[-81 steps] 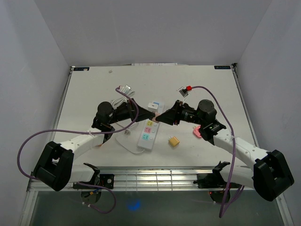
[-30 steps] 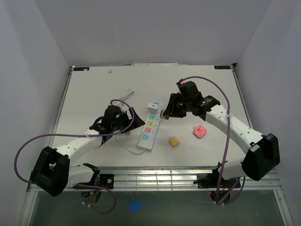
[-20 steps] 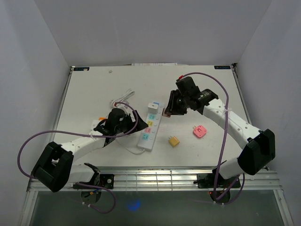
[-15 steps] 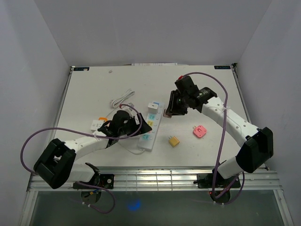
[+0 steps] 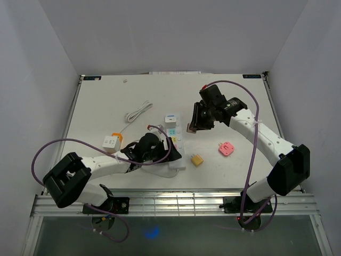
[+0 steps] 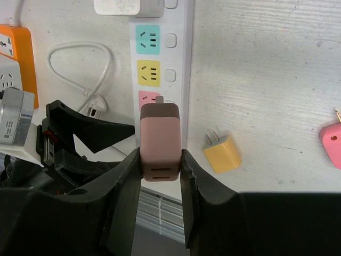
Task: Insert the plug
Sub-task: Adjust the socket at the center of the board.
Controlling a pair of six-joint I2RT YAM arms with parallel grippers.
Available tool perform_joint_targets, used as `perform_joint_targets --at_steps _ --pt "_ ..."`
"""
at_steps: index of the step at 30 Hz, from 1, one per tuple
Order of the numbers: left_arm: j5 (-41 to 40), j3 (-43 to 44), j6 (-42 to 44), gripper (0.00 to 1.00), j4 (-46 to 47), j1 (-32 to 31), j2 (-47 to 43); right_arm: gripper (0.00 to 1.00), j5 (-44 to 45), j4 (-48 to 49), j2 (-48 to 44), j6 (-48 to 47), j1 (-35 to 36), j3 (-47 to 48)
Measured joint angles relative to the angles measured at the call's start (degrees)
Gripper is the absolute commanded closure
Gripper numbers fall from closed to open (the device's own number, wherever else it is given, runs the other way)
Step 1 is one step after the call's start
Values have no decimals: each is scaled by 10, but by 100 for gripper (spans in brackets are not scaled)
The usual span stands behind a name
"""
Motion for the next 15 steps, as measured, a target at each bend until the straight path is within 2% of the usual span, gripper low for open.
perform_joint_targets --at_steps 10,15 --pt "-23 0 -24 9 0 -67 3 92 -19 -16 9 -55 -18 9" --pt "-33 0 -32 8 -10 -79 4 92 -24 -21 14 -75 -18 9"
